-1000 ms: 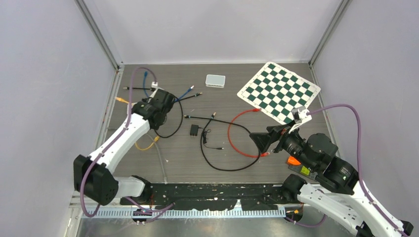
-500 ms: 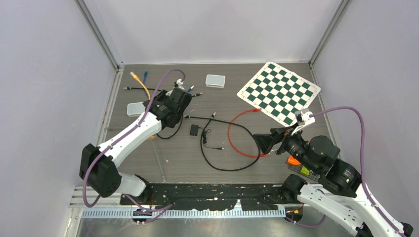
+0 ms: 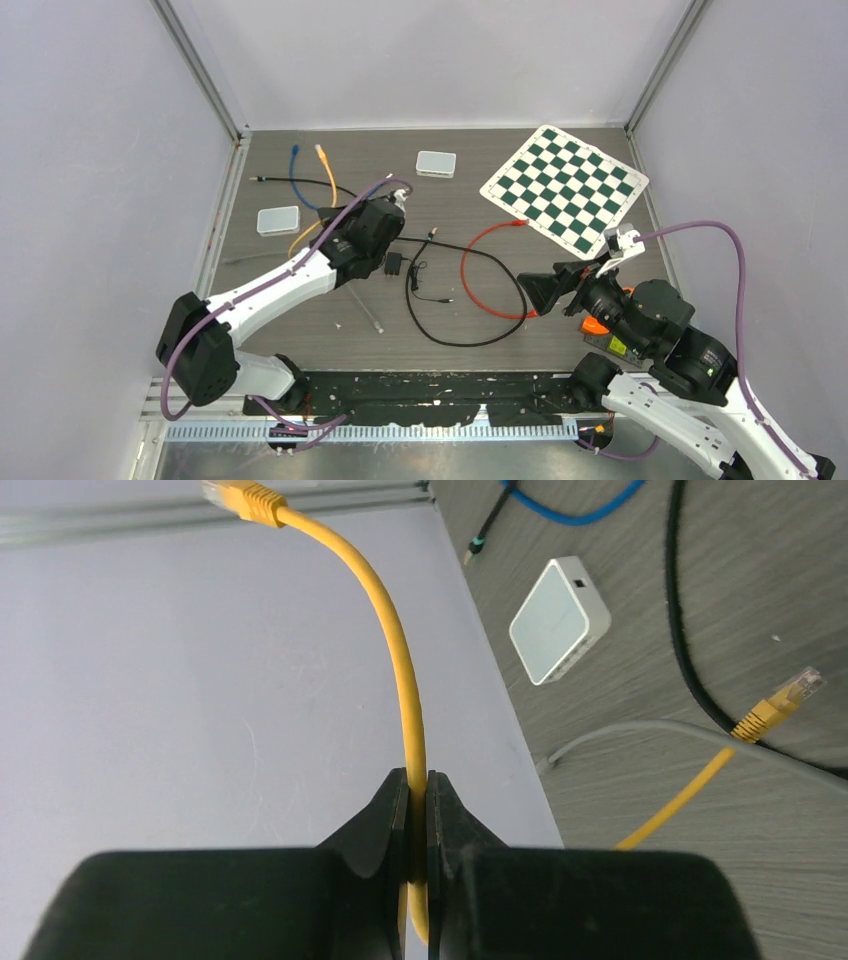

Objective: Insert the plug into the switch port
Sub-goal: Pick up the connector from the center of the board.

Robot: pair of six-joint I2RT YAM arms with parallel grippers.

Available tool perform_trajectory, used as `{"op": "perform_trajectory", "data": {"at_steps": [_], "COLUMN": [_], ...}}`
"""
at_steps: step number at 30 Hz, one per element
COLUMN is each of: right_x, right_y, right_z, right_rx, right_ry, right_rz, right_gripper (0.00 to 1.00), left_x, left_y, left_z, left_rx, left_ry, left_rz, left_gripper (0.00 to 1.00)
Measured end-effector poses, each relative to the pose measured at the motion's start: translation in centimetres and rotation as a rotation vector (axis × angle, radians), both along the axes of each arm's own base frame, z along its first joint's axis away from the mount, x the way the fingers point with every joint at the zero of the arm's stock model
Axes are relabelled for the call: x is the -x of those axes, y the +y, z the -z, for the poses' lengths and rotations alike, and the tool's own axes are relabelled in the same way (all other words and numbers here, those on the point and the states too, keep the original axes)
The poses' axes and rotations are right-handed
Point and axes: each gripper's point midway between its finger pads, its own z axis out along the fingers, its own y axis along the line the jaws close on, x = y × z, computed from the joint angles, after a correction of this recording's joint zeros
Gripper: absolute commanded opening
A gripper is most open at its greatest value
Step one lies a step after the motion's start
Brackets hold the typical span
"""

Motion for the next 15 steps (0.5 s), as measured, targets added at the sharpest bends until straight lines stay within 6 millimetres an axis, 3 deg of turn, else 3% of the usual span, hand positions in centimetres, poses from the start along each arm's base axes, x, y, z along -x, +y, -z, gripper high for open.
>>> {"op": "perform_trajectory", "data": {"at_steps": [4,8,15], "right_x": [0.0,-0.1,-1.2], "right_y": [-0.1,-0.1,1.4], "right_z": [0.1,0.2,2.4], "right_rx": [0.005,0.003,0.031], "right_ry": [0.004,0.003,0.056], "right_rz": [0.002,0.005,0.007], "right_gripper": [1.0,1.0,0.92], "left_x": [0.6,1.7,3.7], "left_y": [-1.7,-2.8,-1.4], "left_z": [2.1,2.6,1.7], "left_rx": [-0.014,0.054,0.235], "left_ry": [0.093,0.154,0.147], "left_rz": [0.09,0.135,0.045], "left_gripper": [0.0,0.0,0.0]}}
